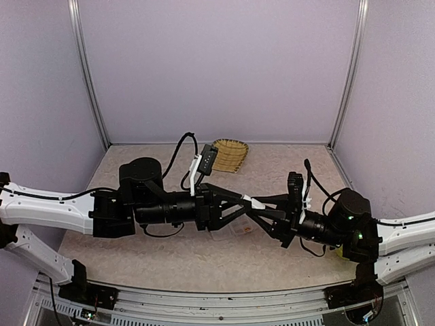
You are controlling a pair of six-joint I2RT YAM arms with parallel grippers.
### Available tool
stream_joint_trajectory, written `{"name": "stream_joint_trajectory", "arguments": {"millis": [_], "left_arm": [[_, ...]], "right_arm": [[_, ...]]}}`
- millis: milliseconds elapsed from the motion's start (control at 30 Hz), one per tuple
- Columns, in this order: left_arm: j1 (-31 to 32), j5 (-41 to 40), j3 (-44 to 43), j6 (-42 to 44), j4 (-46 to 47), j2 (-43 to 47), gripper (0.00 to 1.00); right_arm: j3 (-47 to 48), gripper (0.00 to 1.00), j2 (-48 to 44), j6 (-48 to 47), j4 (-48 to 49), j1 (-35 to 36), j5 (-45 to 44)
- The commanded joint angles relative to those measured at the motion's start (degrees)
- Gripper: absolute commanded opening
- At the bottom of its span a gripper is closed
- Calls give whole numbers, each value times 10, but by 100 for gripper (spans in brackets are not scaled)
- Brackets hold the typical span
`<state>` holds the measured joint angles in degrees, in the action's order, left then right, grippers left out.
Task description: Sort the pills into containers
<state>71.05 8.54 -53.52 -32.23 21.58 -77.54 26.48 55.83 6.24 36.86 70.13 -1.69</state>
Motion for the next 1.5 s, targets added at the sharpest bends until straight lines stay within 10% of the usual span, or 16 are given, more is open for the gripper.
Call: {"name": "stream_joint_trajectory", "arguments": {"millis": [0,900,1067,1267,1467], "left_arm": [[-1,25,-31,-14,-28,-2,57],[-1,127,-4,56,43,-3,0],[4,138,-11,87,27,1,1],[-6,109,-5,75,24,14,41],[-10,113,-7,69,22,10,51]], "right_arm": [[-9,12,-17,-24,-25,6,-10],[-23,10,-28,107,14,0,37],[-22,8,-33,162,14,-4,52],[-28,9,-34,162,5,-4,43],[-29,9,-36,159,9,-4,49]]}}
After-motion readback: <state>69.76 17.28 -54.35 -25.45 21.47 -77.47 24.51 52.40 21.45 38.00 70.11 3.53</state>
